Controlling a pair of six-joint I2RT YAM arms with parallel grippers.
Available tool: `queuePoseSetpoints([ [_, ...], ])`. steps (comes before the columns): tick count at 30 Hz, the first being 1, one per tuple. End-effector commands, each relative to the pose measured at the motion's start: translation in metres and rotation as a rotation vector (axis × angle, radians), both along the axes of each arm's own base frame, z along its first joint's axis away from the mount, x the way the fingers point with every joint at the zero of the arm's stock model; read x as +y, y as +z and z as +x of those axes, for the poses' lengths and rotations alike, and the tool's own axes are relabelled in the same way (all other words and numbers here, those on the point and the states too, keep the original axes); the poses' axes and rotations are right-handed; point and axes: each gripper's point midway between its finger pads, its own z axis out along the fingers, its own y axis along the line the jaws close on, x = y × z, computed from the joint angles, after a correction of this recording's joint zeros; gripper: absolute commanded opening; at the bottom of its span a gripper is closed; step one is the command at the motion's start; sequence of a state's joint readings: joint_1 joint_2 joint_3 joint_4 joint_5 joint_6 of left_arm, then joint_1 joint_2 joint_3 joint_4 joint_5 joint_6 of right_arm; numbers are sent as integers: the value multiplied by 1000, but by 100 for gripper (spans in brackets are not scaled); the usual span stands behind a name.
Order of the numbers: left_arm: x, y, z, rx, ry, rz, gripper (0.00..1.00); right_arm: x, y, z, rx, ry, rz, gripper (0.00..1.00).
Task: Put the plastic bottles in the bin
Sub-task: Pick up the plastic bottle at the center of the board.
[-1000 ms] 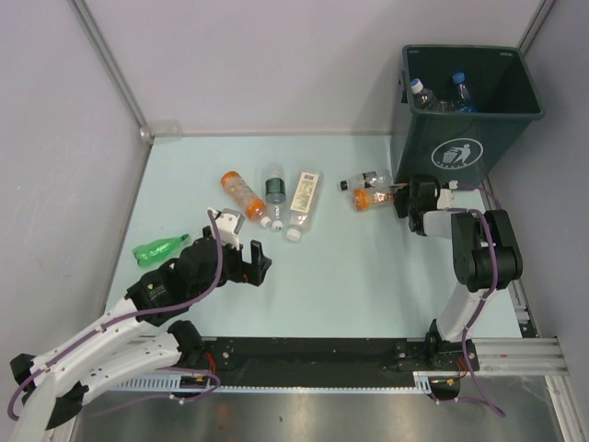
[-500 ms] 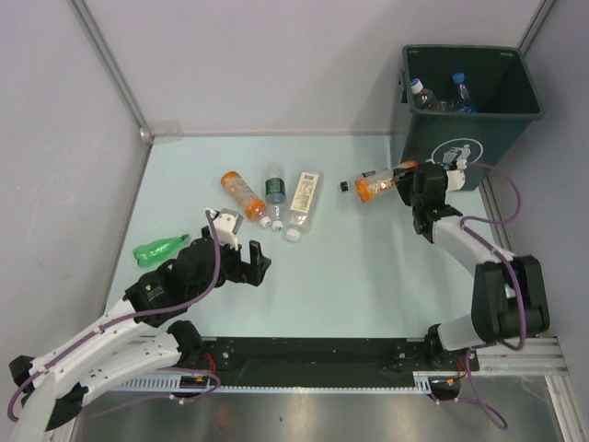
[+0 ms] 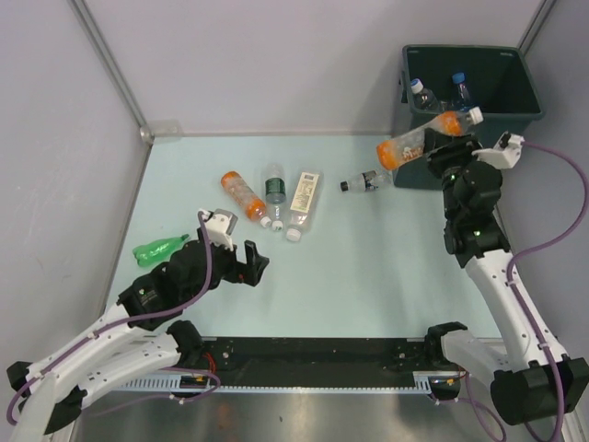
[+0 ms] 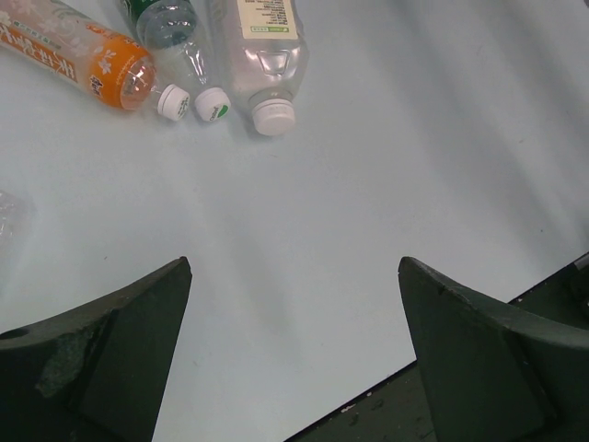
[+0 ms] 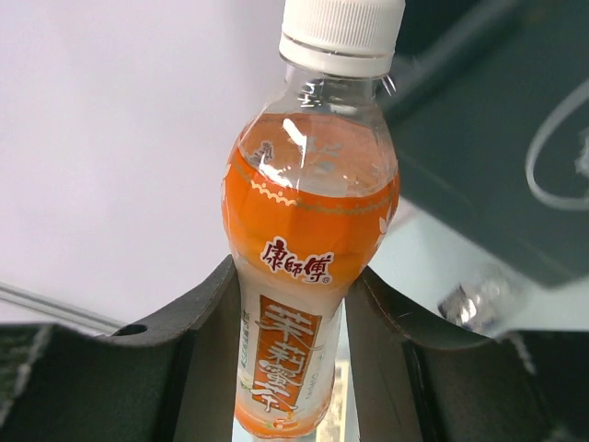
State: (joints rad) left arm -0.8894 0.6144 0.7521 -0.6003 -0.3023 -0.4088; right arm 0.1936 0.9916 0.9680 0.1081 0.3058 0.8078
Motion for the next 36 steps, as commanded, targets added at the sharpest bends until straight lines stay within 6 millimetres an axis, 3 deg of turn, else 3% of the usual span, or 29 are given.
queuePoseSetpoints([
  [1, -3, 11, 2, -30, -6, -33, 100, -32, 67, -12, -121, -119, -148, 27],
  [3, -2, 11, 2, -32, -3, -37, 100, -42, 93, -14, -170, -149, -167, 27],
  [5, -2, 11, 2, -32, -3, -39, 100, -59, 104, -9, -182, -196, -199, 27],
  [6, -2, 11, 2, -33, -1, -41, 100, -66, 120, -12, -218, -218, -204, 27],
  [13, -1, 10, 2, -30, 5, -38, 100, -109, 162, 4, -274, -339, -241, 27],
  [23, 2, 9, 2, -31, 17, -35, 100, -134, 174, 62, -251, -399, -327, 29],
  [27, 2, 9, 2, -29, 18, -35, 100, -139, 161, 94, -196, -398, -376, 32],
  [30, 2, 9, 3, -30, 19, -31, 100, -141, 155, 104, -175, -398, -404, 33],
  [34, 2, 8, 3, -28, 22, -25, 100, -146, 134, 128, -120, -403, -439, 36],
  [36, 3, 7, 4, -25, 26, -19, 100, -149, 129, 134, -97, -409, -447, 63],
])
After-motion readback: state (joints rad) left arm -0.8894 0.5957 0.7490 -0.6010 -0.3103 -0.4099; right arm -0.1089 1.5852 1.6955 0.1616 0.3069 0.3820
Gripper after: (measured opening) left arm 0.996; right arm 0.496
